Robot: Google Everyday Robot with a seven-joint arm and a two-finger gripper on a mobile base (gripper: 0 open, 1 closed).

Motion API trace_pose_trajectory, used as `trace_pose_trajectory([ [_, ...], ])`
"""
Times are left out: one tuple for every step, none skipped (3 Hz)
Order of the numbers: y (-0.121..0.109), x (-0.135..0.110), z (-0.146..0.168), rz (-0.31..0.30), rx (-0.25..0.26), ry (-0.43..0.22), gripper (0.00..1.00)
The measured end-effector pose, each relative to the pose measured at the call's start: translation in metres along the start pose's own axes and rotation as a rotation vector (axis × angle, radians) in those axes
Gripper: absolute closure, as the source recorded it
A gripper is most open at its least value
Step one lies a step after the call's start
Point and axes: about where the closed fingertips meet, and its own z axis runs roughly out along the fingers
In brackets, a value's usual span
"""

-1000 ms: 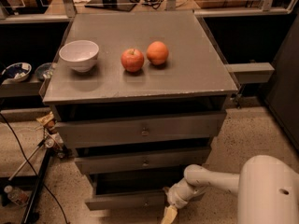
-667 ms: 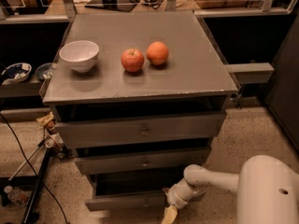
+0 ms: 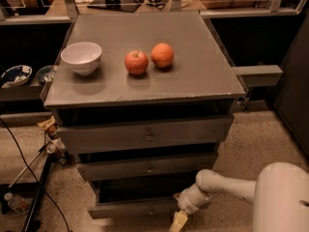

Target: Open bottom drawer

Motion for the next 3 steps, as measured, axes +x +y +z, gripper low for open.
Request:
trace_pose_trajectory([
  [-0.002, 0.000, -0.003, 0.005, 0.010, -0.002, 0.00],
  [-0.002, 0.000, -0.001, 0.019, 0.031, 0.008, 0.00],
  [-0.024, 0.001, -0.010, 0.062, 0.096, -0.001, 0.00],
])
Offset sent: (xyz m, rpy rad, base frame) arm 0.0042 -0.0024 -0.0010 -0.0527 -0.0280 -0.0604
